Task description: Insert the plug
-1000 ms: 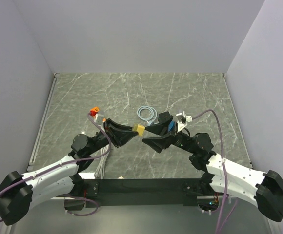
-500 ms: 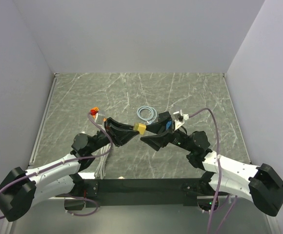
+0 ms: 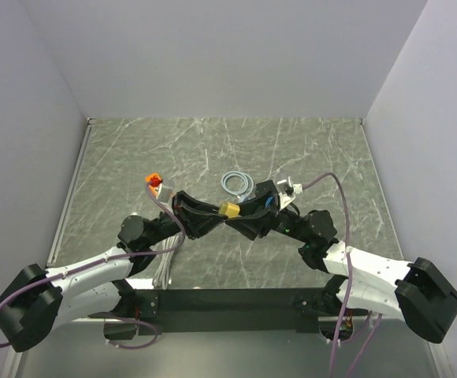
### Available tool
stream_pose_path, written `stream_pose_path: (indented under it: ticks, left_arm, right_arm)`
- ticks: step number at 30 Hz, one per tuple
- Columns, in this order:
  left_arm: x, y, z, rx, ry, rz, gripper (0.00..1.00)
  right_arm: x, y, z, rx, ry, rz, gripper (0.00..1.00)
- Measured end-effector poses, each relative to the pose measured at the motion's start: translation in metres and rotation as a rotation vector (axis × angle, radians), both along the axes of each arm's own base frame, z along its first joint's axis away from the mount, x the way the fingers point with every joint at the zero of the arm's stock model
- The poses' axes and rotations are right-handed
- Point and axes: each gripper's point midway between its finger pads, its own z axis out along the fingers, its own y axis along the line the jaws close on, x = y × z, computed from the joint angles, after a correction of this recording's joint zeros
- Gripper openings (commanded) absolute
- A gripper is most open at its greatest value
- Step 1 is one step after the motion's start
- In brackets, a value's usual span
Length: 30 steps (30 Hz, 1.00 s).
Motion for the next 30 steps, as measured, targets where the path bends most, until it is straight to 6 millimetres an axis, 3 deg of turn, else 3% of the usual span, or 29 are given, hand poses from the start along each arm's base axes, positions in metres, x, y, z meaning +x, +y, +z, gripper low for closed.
stream_pose_path:
  ticks: [8, 15, 18, 20, 21, 22, 25, 28, 30]
  left_arm:
    - [-0.007, 0.001, 0.007, -0.017, -0.028, -0.019, 0.00]
    - [-0.013, 0.001, 0.013, -0.031, -0.054, -0.041, 0.00]
    - [-0.013, 0.000, 0.014, -0.034, -0.059, -0.043, 0.00]
    - [-0.012, 0.000, 0.014, -0.035, -0.060, -0.043, 0.01]
    - [-0.011, -0.001, 0.014, -0.035, -0.059, -0.042, 0.04]
    - [-0.010, -0.002, 0.014, -0.034, -0.058, -0.041, 0.24]
    - [-0.007, -0.003, 0.017, -0.034, -0.063, -0.031, 0.67]
    - [0.001, -0.004, 0.011, -0.019, -0.029, 0.001, 0.84]
    - [0.006, -0.004, 0.006, -0.007, -0.006, 0.019, 0.88]
  right_arm:
    - [-0.004, -0.006, 0.012, 0.028, -0.035, -0.012, 0.50]
    - [-0.006, -0.009, 0.019, 0.047, -0.048, -0.013, 0.34]
    - [-0.007, -0.009, 0.020, 0.056, -0.054, -0.004, 0.25]
    - [-0.006, -0.009, 0.021, 0.062, -0.057, -0.004, 0.08]
    - [-0.005, -0.009, 0.021, 0.064, -0.057, -0.006, 0.04]
    - [-0.004, -0.009, 0.022, 0.066, -0.058, -0.010, 0.00]
    - [-0.003, -0.011, 0.024, 0.072, -0.067, -0.019, 0.00]
    - [-0.005, -0.013, 0.027, 0.067, -0.093, -0.028, 0.00]
    - [-0.006, -0.017, 0.031, 0.067, -0.118, -0.046, 0.00]
